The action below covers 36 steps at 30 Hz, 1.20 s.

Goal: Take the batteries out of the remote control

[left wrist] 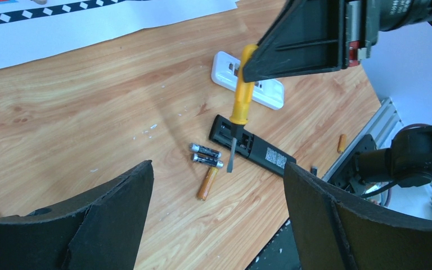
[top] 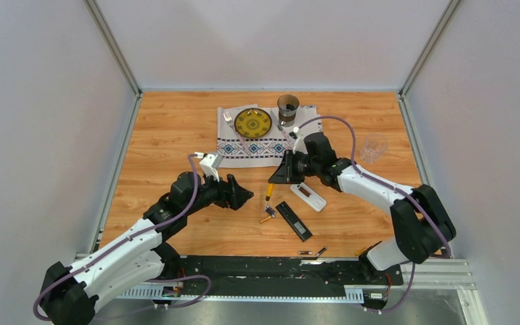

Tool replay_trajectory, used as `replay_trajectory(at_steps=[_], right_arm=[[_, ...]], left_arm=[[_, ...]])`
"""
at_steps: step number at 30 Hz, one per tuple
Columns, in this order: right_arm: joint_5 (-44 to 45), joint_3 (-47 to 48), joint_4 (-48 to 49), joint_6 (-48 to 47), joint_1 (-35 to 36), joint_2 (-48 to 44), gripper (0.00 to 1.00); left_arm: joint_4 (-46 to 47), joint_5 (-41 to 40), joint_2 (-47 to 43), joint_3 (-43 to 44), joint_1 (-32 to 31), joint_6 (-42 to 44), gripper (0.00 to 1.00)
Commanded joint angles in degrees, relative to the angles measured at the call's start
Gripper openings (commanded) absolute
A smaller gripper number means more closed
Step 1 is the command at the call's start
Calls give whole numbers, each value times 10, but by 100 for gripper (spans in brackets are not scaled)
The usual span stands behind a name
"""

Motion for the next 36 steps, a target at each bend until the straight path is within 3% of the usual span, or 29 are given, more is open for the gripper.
replay_trajectory(at_steps=[1, 8, 11, 15, 18, 23, 24, 30, 36], right_arm=[[-46, 47, 54, 36, 25, 57, 0], [-64, 92, 66, 71, 35, 164, 3], [-57, 118, 30, 58, 36, 188, 21], [-47, 124, 13, 46, 37, 192, 59], [-27, 117, 8, 42, 37, 178, 77], [-10, 109, 7, 36, 36, 157, 93], [-9, 109, 5, 31, 37, 152, 100], [14, 113, -15, 18, 37, 128, 100], [98, 105, -69, -25, 37, 61, 100]], left_arm=[[-56, -18, -23, 30, 3, 37, 91], [-58, -14, -31, 32, 2, 33, 89], [-56, -14, -31, 32, 3, 33, 89], [-57, -14, -31, 34, 2, 35, 90], [-58, -19, -31, 35, 3, 38, 90], [-55, -27, -30, 38, 3, 33, 91], [-54, -29, -30, 38, 3, 31, 91], [-69, -46, -27, 50, 3, 16, 91], [-125, -101, -31, 74, 2, 15, 91]])
